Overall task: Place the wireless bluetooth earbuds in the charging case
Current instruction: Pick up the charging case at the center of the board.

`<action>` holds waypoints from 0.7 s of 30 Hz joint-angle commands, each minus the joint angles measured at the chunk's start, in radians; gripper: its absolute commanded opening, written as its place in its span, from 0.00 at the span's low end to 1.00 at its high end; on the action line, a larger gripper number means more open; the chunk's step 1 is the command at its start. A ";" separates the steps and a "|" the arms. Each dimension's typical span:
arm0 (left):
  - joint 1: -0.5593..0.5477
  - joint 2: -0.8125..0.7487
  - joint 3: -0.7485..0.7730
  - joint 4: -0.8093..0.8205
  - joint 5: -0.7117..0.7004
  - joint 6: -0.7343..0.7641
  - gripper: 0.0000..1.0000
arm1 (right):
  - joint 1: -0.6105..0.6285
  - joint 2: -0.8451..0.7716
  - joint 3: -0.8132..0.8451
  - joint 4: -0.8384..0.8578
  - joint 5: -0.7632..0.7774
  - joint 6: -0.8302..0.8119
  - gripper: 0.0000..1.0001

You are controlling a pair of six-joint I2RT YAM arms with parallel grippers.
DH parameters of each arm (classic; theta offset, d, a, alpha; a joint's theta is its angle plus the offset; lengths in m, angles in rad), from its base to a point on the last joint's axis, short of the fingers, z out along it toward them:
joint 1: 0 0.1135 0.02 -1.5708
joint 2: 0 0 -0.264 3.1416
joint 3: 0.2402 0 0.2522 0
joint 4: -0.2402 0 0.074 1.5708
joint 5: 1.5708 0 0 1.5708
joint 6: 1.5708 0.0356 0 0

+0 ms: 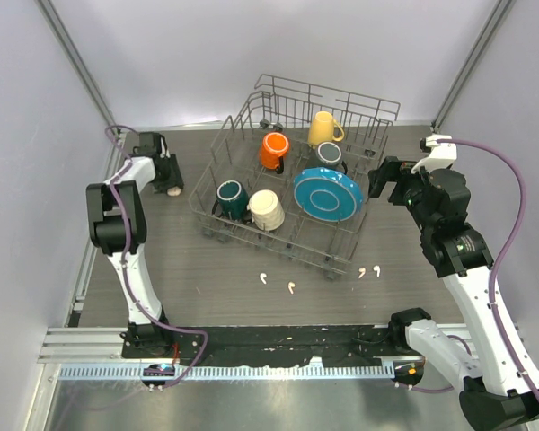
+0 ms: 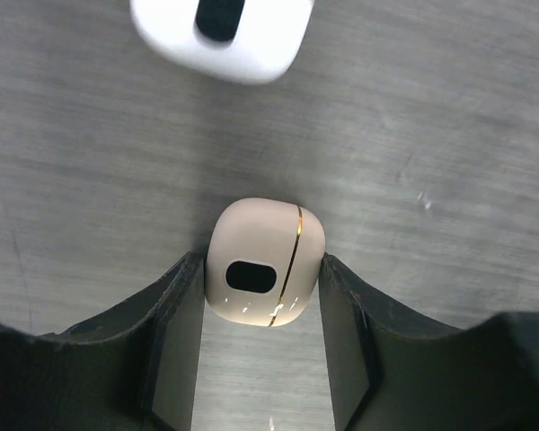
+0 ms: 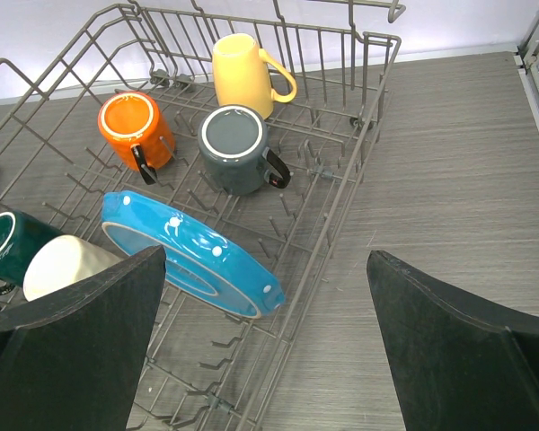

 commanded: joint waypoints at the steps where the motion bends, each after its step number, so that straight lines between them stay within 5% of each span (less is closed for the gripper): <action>1: 0.001 -0.142 -0.112 -0.016 -0.074 -0.045 0.24 | -0.001 -0.005 0.004 0.043 0.000 -0.006 1.00; 13: 0.001 -0.687 -0.290 -0.073 -0.119 -0.135 0.19 | -0.001 -0.011 0.007 0.061 -0.104 0.068 1.00; 21: 0.001 -1.035 -0.448 -0.050 0.030 -0.348 0.17 | 0.001 -0.033 -0.063 0.229 -0.416 0.227 0.95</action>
